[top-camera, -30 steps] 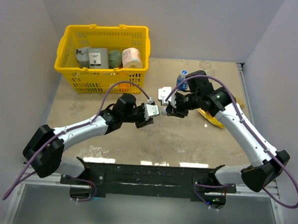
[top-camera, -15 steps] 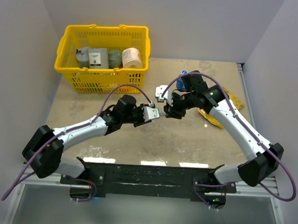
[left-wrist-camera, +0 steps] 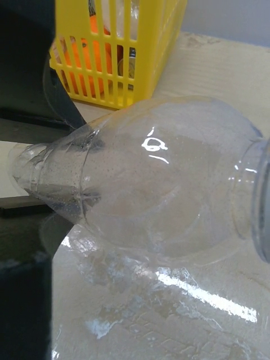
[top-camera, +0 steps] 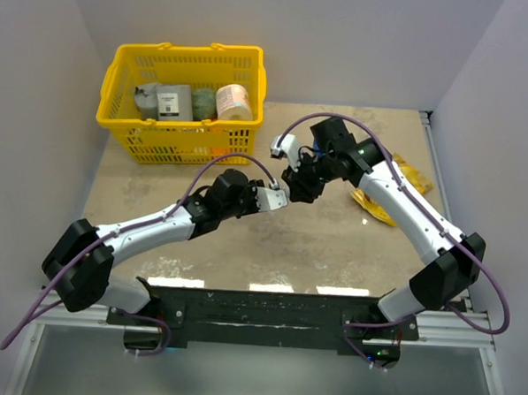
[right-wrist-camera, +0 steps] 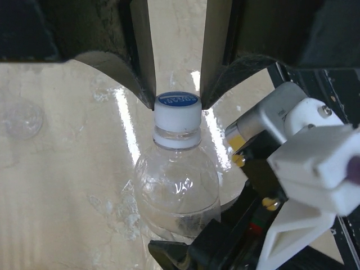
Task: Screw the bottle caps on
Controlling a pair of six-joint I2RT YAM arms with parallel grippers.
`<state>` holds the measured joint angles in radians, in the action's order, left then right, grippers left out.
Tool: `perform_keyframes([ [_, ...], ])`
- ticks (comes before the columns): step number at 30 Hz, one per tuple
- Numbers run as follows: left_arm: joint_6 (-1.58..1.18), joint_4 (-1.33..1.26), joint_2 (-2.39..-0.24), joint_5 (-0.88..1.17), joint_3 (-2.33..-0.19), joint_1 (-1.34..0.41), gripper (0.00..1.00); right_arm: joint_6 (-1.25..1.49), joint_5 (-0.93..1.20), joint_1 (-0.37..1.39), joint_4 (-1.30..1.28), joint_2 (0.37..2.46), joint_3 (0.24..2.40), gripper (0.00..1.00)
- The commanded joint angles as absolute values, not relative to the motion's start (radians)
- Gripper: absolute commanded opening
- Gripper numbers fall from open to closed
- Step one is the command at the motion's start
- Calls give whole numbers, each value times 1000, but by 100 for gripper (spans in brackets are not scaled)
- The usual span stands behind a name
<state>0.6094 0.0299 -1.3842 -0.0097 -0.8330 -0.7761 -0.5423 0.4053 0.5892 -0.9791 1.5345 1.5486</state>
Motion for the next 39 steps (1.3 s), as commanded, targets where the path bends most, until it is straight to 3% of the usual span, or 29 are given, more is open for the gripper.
perform_keyframes([
  [1,660,-119,-1374,-66,-890,-807,0,-320,454,594,-953,1552,1578,38],
  [13,681,-164,-1290,-43,-825,-810,0,61,692,529,-845,1604,1557,44],
  [18,606,-147,-1264,-6,-816,-810,0,29,704,509,-851,1621,1574,46],
  [21,578,-117,-1272,46,-815,-810,0,5,747,502,-845,1605,1588,70],
  [22,569,-101,-1272,49,-816,-810,0,6,746,503,-844,1600,1598,99],
  [39,468,-60,-1282,198,-793,-764,0,-294,744,420,-1034,1549,1720,99],
])
